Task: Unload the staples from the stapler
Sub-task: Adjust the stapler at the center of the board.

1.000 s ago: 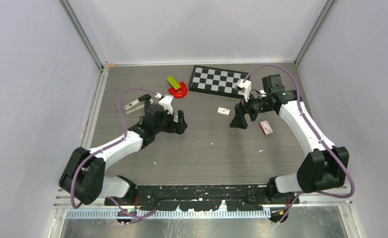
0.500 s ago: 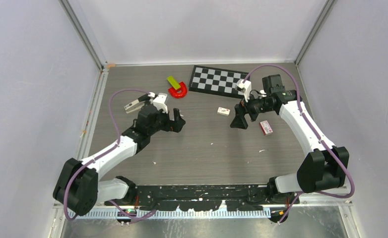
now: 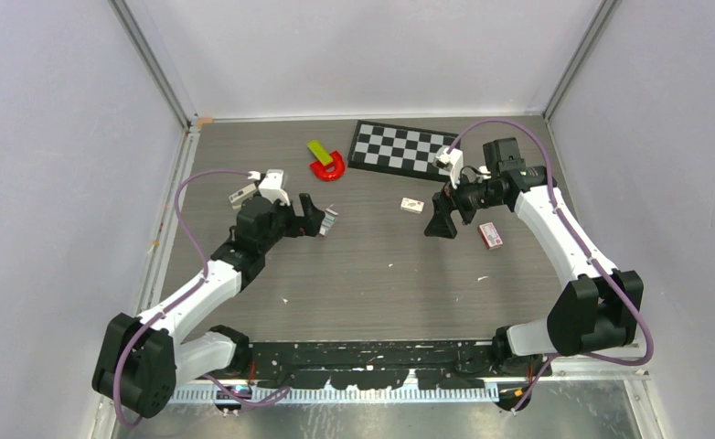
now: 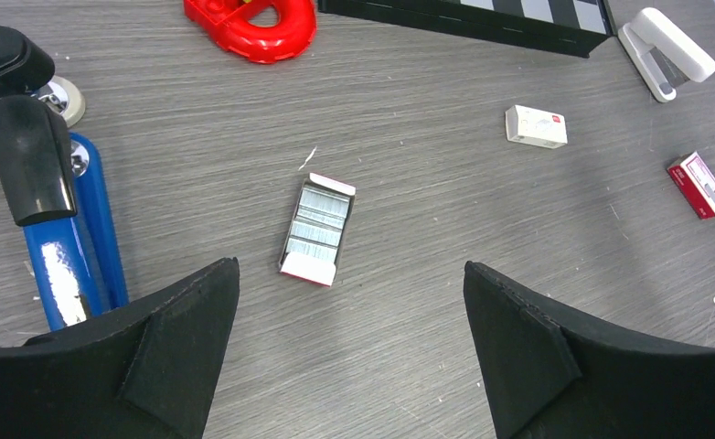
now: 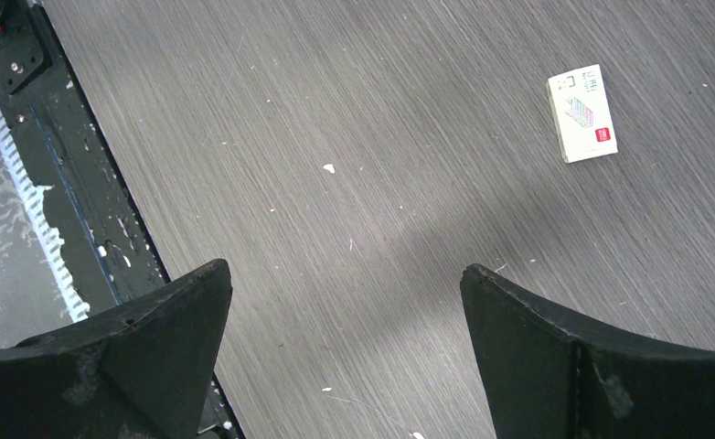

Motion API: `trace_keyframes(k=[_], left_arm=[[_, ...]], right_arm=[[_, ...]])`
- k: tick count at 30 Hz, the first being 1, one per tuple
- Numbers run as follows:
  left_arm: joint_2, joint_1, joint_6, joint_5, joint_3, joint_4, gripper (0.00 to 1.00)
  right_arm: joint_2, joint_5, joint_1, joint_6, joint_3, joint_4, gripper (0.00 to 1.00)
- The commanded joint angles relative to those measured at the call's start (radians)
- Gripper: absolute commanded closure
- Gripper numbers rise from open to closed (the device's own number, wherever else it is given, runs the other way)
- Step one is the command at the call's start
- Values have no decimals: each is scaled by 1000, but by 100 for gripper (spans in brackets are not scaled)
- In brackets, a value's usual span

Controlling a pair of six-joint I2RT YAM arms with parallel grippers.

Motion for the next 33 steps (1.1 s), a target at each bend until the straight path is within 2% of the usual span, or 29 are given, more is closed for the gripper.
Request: trace_keyframes(k=[1, 12, 21, 26, 33], left_arm=[[-13, 11, -15, -25, 0, 58, 7], [-19, 28, 3, -59, 0, 42, 8], [12, 126, 0, -115, 7, 24, 12], [92, 180, 2, -135, 52, -3, 15], [255, 199, 0, -189, 169, -50, 17]], right_arm=[[-32, -17, -4, -18, 2, -1, 0], [-35, -26, -3, -17, 1, -1, 1], [-33, -35, -4, -17, -1, -3, 1], [-30, -40, -4, -17, -2, -4, 0], [-28, -50, -3, -16, -2, -4, 0]])
